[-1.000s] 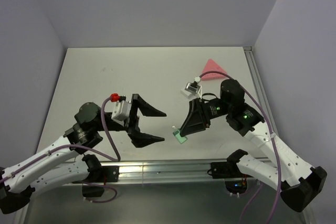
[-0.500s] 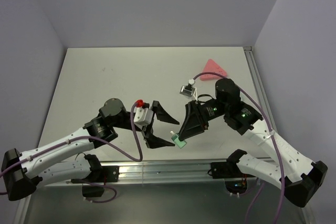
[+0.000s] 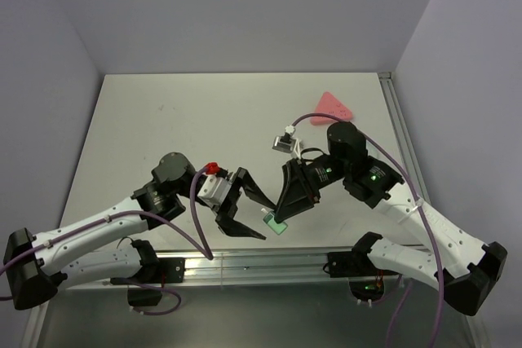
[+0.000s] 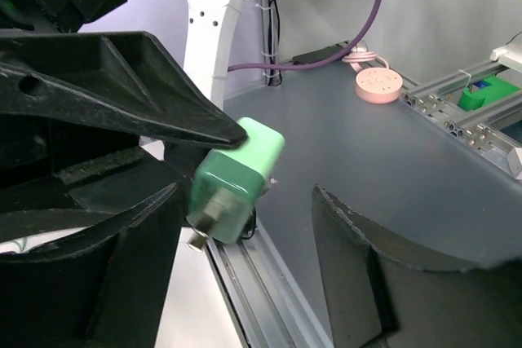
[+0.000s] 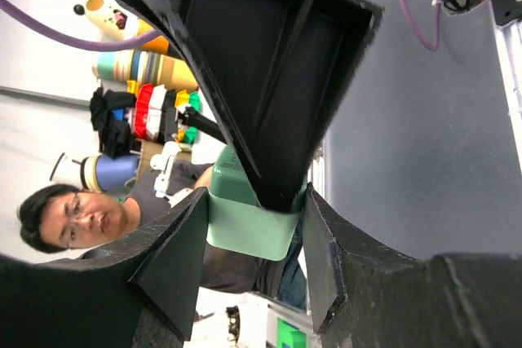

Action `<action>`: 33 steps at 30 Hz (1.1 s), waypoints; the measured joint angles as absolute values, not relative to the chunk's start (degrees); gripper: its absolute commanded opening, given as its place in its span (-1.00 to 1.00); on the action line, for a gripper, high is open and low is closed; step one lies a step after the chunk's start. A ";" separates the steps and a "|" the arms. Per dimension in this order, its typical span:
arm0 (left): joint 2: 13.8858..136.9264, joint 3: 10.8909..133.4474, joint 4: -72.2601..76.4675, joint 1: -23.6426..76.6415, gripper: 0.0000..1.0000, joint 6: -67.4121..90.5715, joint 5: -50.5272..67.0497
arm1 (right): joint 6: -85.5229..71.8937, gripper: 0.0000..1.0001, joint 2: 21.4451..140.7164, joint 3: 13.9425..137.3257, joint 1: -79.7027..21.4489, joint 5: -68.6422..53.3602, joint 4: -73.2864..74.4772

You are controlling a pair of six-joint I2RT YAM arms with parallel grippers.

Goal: Insert the plug

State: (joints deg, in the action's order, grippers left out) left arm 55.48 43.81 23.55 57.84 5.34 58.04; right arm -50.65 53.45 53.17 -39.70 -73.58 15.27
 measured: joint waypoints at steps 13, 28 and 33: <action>58.67 47.29 24.14 58.76 -0.24 4.99 59.35 | -52.75 -1.00 55.44 54.89 -41.36 -74.46 14.17; 58.54 48.34 24.60 58.85 -0.99 6.15 60.10 | -56.64 -0.29 57.34 55.79 -41.67 -76.93 10.02; 57.36 48.45 24.53 58.81 -0.99 7.86 58.02 | -55.96 -0.12 59.20 58.33 -41.78 -78.08 10.76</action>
